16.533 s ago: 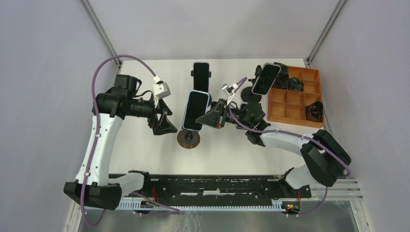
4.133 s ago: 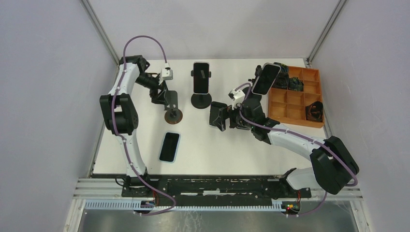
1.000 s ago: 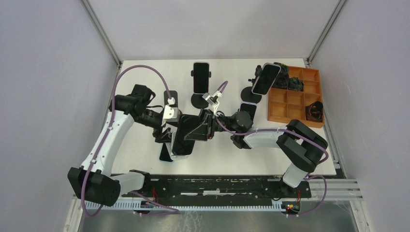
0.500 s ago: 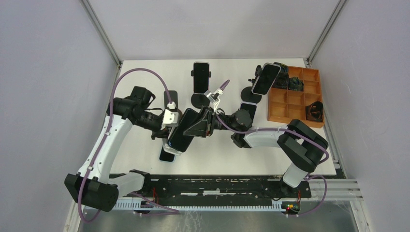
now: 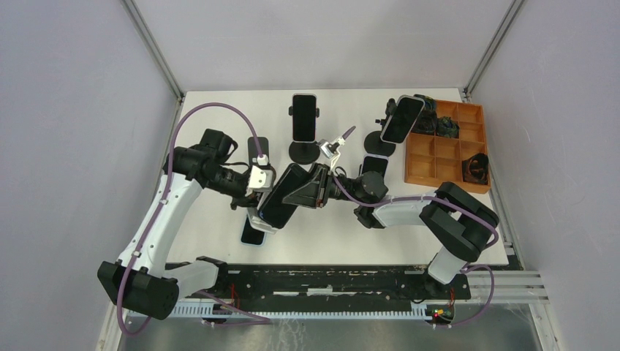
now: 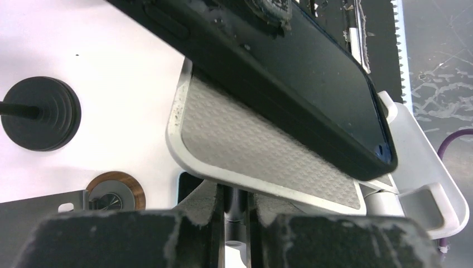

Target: Remove the phone from the phone stand

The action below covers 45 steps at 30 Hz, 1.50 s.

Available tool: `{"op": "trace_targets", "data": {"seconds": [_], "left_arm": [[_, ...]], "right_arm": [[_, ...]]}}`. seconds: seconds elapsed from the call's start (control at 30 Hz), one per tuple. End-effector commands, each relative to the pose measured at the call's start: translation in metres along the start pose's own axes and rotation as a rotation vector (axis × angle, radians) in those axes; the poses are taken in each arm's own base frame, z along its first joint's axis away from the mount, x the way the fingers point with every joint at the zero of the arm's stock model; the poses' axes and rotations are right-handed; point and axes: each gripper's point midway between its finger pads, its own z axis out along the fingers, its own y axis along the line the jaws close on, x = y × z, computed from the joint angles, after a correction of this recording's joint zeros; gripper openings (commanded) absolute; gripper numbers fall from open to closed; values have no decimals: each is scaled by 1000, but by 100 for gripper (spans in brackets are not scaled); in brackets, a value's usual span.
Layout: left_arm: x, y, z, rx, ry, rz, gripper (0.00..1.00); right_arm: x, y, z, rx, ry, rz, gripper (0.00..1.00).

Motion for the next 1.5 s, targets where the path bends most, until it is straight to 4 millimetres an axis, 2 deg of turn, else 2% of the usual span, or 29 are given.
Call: {"op": "trace_targets", "data": {"seconds": [0.0, 0.1, 0.3, 0.4, 0.5, 0.57, 0.67, 0.8, 1.0, 1.2, 1.37, 1.4, 1.47], "left_arm": [[-11, 9, -11, -59, -6, 42, 2], [-5, 11, -11, -66, 18, 41, 2], [8, 16, -12, -84, 83, 55, 2], [15, 23, -15, -109, 124, 73, 2], [19, 32, -18, -141, 153, 92, 2], [19, 38, -20, -165, 163, 104, 2], [13, 45, -24, -193, 158, 128, 2], [-4, 49, -27, -206, 108, 133, 2], [-24, 42, -31, -175, 47, 94, 2], [-25, 35, -35, -181, 57, 104, 2], [-25, 32, -36, -182, 57, 112, 2], [-25, 32, -36, -181, 55, 111, 2], [-26, 32, -35, -178, 49, 112, 2]], "right_arm": [[-22, 41, -8, -123, -74, -84, 20], [-25, 40, -11, -111, -87, -83, 20], [-29, 39, -22, -87, -94, -83, 14], [-26, 40, -31, -77, -77, -87, 8], [-15, 33, -40, -31, -29, -86, 0], [-5, 21, -45, 30, 16, -83, 0], [13, -11, -52, 164, 107, -79, 0], [43, -67, -57, 388, 261, -19, 0], [90, -121, -39, 496, 415, 109, 0], [111, -163, -38, 595, 461, 189, 0], [121, -184, -51, 694, 494, 198, 0], [123, -189, -55, 724, 502, 201, 1], [126, -199, -64, 777, 522, 188, 20]]}}
